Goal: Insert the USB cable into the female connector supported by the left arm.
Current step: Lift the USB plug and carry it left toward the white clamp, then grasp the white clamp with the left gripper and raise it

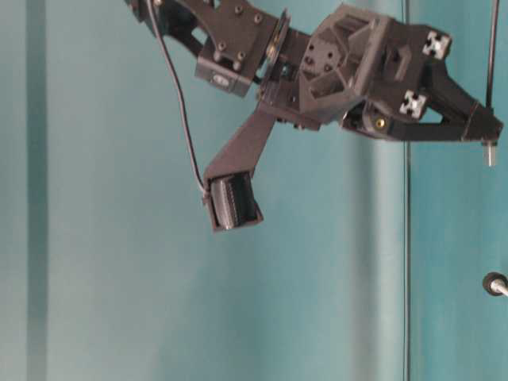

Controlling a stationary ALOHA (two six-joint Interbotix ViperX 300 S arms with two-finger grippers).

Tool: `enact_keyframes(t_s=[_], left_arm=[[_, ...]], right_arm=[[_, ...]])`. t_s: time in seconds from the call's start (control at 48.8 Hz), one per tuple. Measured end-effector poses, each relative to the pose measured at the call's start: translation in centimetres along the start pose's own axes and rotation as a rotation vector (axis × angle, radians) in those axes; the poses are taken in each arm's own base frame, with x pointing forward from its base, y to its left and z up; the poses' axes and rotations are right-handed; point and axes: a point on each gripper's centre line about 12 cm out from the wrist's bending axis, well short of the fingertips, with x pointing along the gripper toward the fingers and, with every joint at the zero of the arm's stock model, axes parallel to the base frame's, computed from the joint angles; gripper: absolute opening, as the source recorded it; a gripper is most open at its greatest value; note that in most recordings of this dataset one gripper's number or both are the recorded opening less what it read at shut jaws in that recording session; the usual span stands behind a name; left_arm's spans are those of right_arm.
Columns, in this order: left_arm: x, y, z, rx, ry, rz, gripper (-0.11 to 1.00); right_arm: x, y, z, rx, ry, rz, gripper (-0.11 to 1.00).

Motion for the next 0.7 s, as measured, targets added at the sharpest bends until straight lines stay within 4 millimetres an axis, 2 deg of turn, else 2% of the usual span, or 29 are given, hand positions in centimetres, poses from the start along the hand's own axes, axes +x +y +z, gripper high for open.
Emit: enact_keyframes(t_s=[0.308,0.472,0.697], left_arm=[[3.1,-0.2,-0.6,-0.084,0.0,0.001,0.91],[4.0,-0.2,-0.6,-0.153,-0.063,0.015,0.91],[5.5,-0.7,-0.9,-0.141,-0.081,-0.005,0.9]], right_arm=[[0.9,0.2,1.2,0.003,0.016,-0.007,0.22],[1.2,0.2,1.9,0.005,0.032,-0.014,0.22],[1.6,0.3,2.0,0.004,0.038,-0.015,0.22]])
